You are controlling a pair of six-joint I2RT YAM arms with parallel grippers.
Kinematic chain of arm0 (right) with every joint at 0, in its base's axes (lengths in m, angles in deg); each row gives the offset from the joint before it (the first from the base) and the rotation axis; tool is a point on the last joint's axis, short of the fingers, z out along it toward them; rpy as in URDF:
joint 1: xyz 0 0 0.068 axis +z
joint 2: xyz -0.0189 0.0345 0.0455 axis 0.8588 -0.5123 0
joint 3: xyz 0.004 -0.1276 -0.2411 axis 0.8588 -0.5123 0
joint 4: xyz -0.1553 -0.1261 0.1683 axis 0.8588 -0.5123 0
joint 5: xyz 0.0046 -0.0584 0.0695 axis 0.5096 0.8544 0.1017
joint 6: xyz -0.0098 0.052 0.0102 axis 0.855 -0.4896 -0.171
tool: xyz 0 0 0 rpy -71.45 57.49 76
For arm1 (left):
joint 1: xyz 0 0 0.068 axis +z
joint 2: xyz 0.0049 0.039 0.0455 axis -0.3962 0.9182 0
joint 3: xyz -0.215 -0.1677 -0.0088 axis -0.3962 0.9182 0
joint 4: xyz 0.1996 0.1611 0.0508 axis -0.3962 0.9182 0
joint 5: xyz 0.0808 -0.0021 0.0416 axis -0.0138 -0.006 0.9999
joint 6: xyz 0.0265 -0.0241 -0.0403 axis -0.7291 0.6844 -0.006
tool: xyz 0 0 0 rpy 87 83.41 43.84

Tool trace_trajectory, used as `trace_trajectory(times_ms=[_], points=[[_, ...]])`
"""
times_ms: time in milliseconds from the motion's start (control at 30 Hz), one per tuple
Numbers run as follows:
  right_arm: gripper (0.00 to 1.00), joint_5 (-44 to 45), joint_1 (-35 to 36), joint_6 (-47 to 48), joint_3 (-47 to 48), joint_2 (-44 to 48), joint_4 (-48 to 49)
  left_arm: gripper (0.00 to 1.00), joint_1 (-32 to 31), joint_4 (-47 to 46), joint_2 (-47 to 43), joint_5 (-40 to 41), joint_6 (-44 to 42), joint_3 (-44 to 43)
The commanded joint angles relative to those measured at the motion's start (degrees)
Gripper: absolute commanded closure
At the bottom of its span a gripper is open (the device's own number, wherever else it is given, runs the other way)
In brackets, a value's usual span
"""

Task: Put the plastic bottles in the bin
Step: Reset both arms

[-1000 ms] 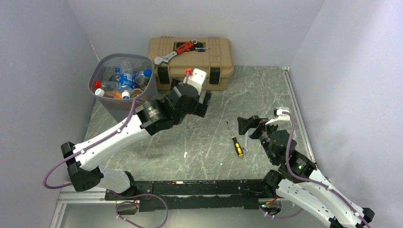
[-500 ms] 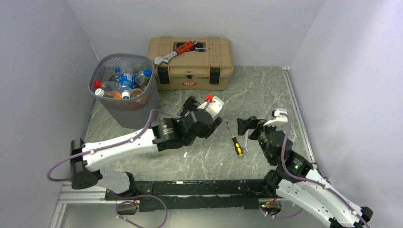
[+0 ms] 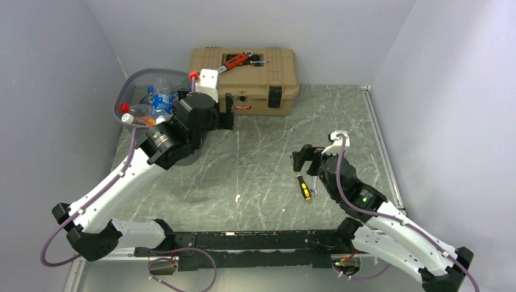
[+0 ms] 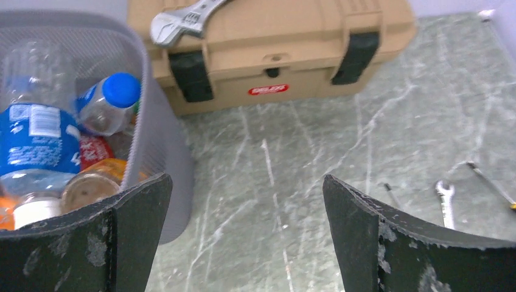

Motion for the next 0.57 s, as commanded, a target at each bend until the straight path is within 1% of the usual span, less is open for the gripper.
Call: trace_trajectory(times_ms=[0, 200, 267, 367, 533], points=[[0.00, -1.82, 0.17, 1.10, 2.22, 0.17, 3.45, 0.01, 3.20, 4.04, -1.80, -4.41, 1.56, 0.35], [0.00, -1.87, 0.17, 2.15, 1.73, -0.61, 4.81, 0.01, 3.65, -3.31, -7.42, -0.58, -3.84, 5.66], [0.00, -2.08, 0.17, 2.22, 2.22, -1.34, 4.68, 0.00, 4.61, -5.52, -9.05, -1.56, -4.30, 8.19], [0.00, -5.03, 0.23, 3.60, 2.29, -1.44, 7.03, 0.01, 5.36, -8.58, -12.03, -2.99, -4.47, 12.10], [0.00, -7.41, 0.17, 4.78, 1.69, -0.16, 10.89, 0.01, 5.83, -5.94, -11.50, -3.26, -2.65, 12.10]])
